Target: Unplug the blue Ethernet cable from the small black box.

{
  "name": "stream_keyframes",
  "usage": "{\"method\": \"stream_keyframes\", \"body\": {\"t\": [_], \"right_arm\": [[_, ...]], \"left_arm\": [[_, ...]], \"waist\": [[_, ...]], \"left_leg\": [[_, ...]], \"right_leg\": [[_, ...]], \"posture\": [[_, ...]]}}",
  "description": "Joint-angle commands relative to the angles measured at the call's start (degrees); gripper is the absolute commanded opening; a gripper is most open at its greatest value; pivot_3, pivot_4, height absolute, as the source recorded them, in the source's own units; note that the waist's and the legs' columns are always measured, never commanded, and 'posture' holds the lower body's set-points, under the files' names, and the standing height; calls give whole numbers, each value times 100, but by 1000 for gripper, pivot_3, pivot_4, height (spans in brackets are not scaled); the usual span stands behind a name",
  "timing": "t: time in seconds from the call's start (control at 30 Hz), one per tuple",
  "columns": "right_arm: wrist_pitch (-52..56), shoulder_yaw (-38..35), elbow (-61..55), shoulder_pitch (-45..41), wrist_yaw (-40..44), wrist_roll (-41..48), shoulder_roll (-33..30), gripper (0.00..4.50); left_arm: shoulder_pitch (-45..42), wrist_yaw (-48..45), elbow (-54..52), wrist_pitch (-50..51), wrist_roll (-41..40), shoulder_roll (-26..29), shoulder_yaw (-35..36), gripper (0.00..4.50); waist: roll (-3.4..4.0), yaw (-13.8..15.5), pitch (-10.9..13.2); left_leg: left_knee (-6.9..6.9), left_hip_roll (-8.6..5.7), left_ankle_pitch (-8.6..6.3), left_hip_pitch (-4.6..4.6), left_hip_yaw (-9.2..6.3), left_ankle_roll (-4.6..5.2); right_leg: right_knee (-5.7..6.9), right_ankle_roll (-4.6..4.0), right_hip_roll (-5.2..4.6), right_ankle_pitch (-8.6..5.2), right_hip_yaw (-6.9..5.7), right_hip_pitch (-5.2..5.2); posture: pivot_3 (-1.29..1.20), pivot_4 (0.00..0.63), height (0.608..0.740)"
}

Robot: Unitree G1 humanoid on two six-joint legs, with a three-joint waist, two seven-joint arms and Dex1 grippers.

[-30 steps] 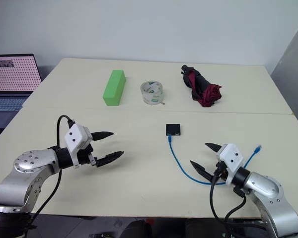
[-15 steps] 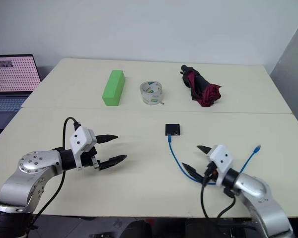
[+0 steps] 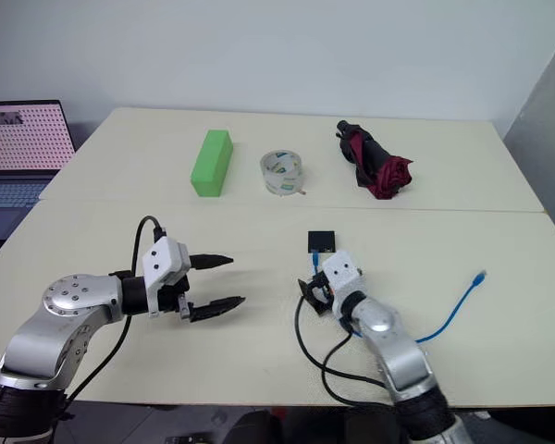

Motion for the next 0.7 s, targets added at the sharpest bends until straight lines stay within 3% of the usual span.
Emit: {"method": "stream_keyframes", "body": {"t": [0.03,0.43,0.6,0.7], "right_arm": [[2,-79,254,-101,-403,-207,268,3892],[-67,-347,495,-301,-612,-271,425,1209],[-283,-190,218,-351,-5,-310,-127,171],[-1103,143,-80,-452,921,-506,-1013,100]], "left_arm": [[-74,13,-187,-6,-110,-2,6,4500],[-111,65,0,-88,-10,-52,-32,4500],[-175,90,172,157,-217,-160,61,4500],[-310,58,316,796,-745,-250,191,4500]], "waist": [[0,-3,0],[0,-2,0],[0,14,0],[4,17,3]], "left_leg": [[0,0,0,1,0,0],[0,0,0,3,-1,0],[1,-4,0,2,-1,1],[0,-3,-1,-1,-2,1]], "right_leg": [[1,0,0,0,1,-1],[4,0,0,0,0,0],[2,0,-1,0,0,1],[1,0,-1,0,-2,0]], "posture": [[0,150,740],[0,150,740],[0,150,740],[0,150,740]]}}
